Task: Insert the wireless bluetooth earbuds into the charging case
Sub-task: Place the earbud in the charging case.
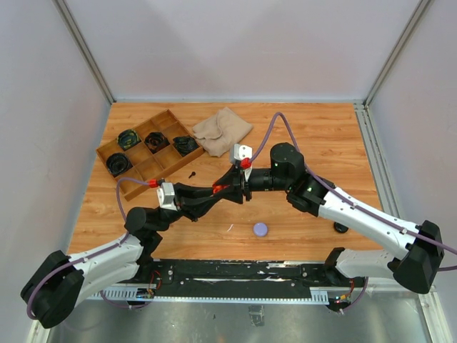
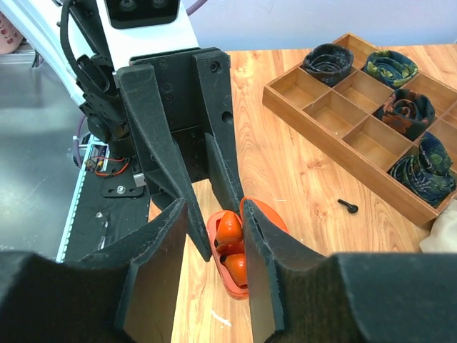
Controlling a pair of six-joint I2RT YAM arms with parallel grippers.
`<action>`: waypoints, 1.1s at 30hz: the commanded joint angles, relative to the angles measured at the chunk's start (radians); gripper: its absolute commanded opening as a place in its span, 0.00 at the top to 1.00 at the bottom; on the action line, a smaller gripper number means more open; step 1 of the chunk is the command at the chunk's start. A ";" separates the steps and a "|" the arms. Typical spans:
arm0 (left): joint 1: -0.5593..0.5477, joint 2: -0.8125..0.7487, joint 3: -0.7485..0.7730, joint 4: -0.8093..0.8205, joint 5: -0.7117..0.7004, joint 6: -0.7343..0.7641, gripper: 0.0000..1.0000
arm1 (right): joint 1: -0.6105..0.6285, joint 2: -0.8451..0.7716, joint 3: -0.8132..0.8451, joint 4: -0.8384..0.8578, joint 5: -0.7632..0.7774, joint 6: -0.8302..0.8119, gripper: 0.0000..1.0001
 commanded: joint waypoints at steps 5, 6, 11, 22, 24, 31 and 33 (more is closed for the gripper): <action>0.000 0.018 0.033 -0.002 -0.018 0.015 1.00 | 0.015 0.001 0.058 -0.039 -0.079 -0.033 0.55; 0.000 0.021 0.033 -0.002 -0.017 0.016 1.00 | 0.015 -0.001 0.061 -0.045 -0.075 -0.038 0.54; 0.000 0.033 0.030 -0.007 -0.013 0.025 1.00 | 0.014 -0.025 0.081 -0.103 -0.012 -0.078 0.50; 0.000 0.019 0.018 -0.032 -0.023 0.059 1.00 | -0.036 -0.115 0.084 -0.290 0.137 -0.185 0.44; 0.000 0.015 0.020 -0.043 -0.015 0.069 1.00 | -0.051 -0.121 0.092 -0.326 0.099 -0.211 0.38; -0.001 0.002 0.036 -0.069 0.020 0.094 1.00 | -0.054 -0.100 0.119 -0.422 0.024 -0.314 0.19; 0.000 0.006 0.044 -0.076 0.036 0.099 1.00 | -0.054 -0.079 0.127 -0.434 0.021 -0.323 0.17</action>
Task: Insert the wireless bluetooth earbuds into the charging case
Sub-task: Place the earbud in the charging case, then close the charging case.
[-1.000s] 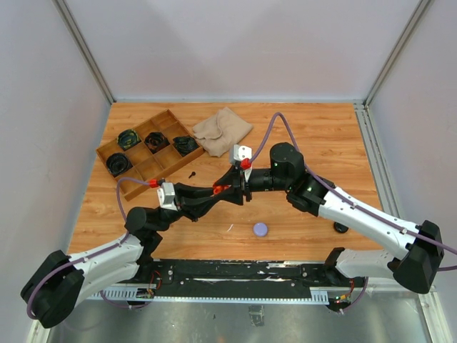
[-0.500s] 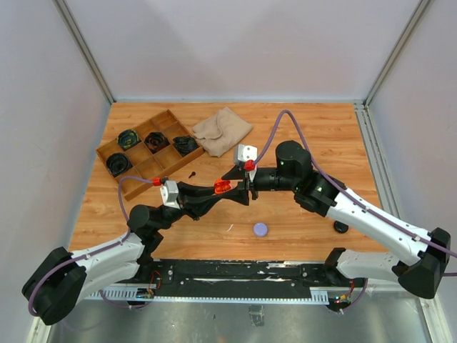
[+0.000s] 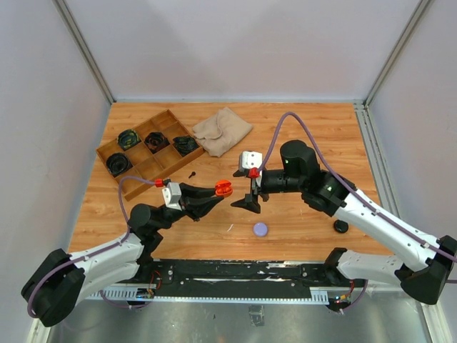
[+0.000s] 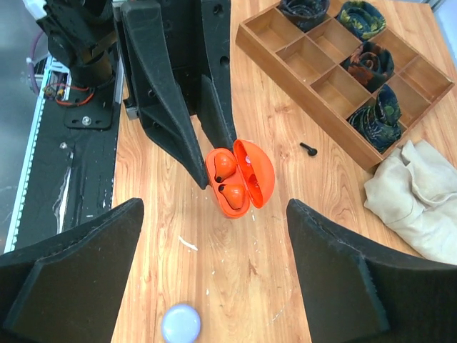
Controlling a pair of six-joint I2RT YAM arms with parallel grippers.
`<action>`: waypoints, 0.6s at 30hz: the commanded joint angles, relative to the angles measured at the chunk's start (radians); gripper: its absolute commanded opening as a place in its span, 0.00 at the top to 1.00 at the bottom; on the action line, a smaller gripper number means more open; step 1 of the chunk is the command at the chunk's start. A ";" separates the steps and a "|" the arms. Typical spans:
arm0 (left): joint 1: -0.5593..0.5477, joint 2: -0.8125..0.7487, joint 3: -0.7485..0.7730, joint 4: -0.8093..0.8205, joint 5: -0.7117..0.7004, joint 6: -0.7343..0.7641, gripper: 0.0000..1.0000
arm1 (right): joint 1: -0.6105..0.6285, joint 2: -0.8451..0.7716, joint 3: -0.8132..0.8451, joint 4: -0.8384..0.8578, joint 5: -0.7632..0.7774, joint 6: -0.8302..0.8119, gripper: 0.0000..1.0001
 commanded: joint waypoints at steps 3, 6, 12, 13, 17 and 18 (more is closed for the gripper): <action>0.000 -0.002 0.050 0.000 0.057 0.035 1.00 | -0.010 0.056 0.059 -0.060 -0.044 -0.077 0.14; 0.000 0.003 0.055 0.002 0.075 0.036 1.00 | -0.010 0.084 0.071 -0.060 -0.048 -0.084 0.12; 0.000 0.005 0.062 -0.015 0.073 0.041 1.00 | -0.010 0.135 0.090 -0.070 -0.073 -0.092 0.11; -0.001 0.005 0.061 -0.019 0.064 0.042 1.00 | -0.010 0.141 0.095 -0.074 -0.084 -0.092 0.11; 0.000 0.009 0.064 -0.045 0.011 0.040 1.00 | -0.010 0.151 0.100 -0.092 -0.107 -0.098 0.13; 0.000 0.012 0.062 -0.047 0.000 0.038 1.00 | -0.011 0.149 0.100 -0.097 -0.108 -0.100 0.13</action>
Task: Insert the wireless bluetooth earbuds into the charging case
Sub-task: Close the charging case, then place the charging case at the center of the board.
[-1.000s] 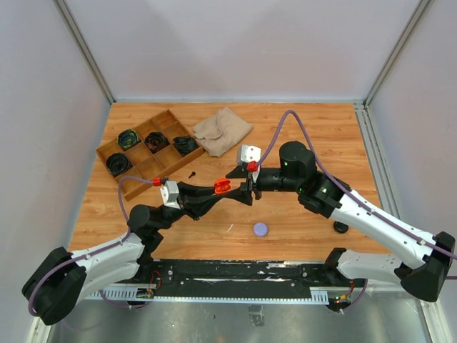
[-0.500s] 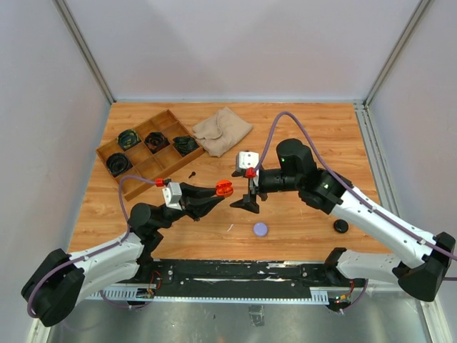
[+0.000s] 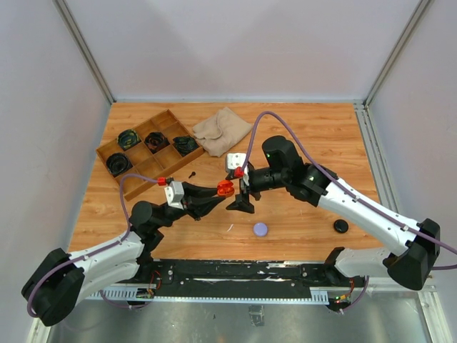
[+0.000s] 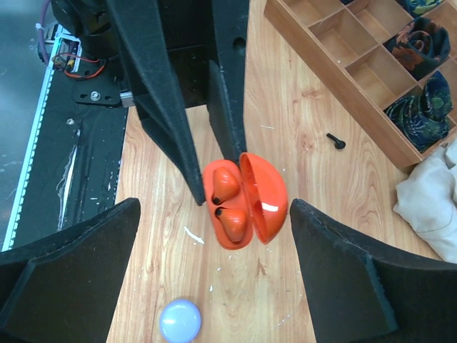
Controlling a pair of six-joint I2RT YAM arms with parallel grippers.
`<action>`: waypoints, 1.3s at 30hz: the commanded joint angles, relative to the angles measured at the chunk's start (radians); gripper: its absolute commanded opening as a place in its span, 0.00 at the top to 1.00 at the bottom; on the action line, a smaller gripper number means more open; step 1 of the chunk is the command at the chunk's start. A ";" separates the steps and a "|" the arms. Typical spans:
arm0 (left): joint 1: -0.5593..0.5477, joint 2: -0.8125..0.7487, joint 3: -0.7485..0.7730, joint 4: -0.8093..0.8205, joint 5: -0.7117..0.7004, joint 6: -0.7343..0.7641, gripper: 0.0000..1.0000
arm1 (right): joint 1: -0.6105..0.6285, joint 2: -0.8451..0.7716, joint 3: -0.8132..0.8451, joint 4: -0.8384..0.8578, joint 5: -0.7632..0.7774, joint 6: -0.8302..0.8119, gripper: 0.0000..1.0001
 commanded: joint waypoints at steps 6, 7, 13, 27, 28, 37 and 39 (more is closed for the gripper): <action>0.000 0.020 0.028 -0.018 -0.102 -0.008 1.00 | -0.011 -0.015 0.023 -0.046 -0.047 -0.036 0.14; -0.001 0.022 0.030 -0.021 -0.107 -0.011 1.00 | -0.011 -0.016 0.024 -0.053 -0.046 -0.038 0.15; 0.002 0.032 0.047 -0.064 -0.129 -0.018 1.00 | -0.011 -0.032 0.018 -0.073 -0.024 -0.044 0.15; 0.002 0.078 0.164 -0.445 -0.125 -0.176 1.00 | -0.011 -0.146 -0.069 -0.079 0.377 0.105 0.05; 0.002 0.083 0.173 -0.478 -0.118 -0.198 1.00 | -0.011 -0.160 -0.083 -0.078 0.398 0.121 0.03; -0.002 0.113 0.209 -0.736 -0.050 -0.338 1.00 | -0.011 -0.295 -0.228 -0.069 0.558 0.244 0.02; -0.011 0.140 0.227 -0.794 -0.032 -0.344 1.00 | -0.011 -0.315 -0.250 -0.074 0.576 0.260 0.01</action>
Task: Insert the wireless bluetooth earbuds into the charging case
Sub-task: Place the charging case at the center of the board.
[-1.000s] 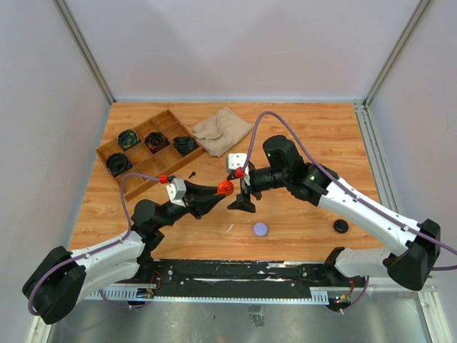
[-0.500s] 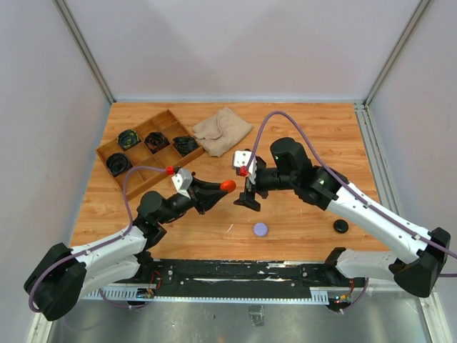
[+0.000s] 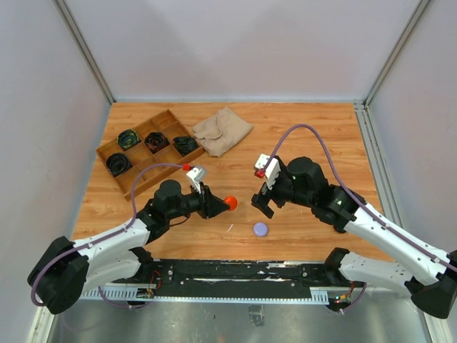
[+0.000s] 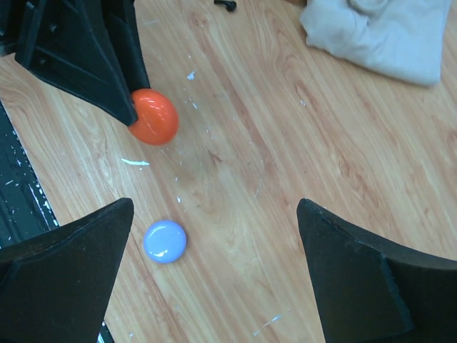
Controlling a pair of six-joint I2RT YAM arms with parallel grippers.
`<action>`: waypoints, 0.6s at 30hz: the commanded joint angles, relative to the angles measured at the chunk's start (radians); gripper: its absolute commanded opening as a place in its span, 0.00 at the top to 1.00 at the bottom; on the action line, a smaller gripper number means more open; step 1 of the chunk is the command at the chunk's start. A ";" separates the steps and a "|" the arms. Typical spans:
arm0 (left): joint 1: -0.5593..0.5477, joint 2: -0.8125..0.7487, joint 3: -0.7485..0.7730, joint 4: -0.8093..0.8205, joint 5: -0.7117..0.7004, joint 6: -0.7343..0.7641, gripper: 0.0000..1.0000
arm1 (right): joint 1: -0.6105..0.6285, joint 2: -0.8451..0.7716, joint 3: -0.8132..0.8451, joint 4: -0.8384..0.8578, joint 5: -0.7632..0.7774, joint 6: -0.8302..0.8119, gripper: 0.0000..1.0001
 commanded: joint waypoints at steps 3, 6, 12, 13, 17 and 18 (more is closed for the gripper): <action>-0.033 0.088 0.082 -0.210 0.062 -0.065 1.00 | -0.006 -0.058 -0.067 -0.010 0.133 0.122 0.02; -0.049 0.154 0.098 -0.246 0.080 -0.086 1.00 | -0.005 -0.076 -0.095 0.001 0.167 0.167 0.01; -0.097 0.294 0.141 -0.292 0.084 -0.102 1.00 | -0.006 -0.098 -0.152 0.020 0.280 0.292 0.02; -0.105 0.321 0.149 -0.291 0.088 -0.107 1.00 | -0.006 -0.097 -0.157 0.020 0.290 0.305 0.02; -0.132 0.419 0.182 -0.280 0.107 -0.124 1.00 | -0.007 -0.095 -0.173 0.019 0.333 0.356 0.02; -0.139 0.439 0.191 -0.279 0.109 -0.126 1.00 | -0.007 -0.094 -0.178 0.019 0.345 0.367 0.02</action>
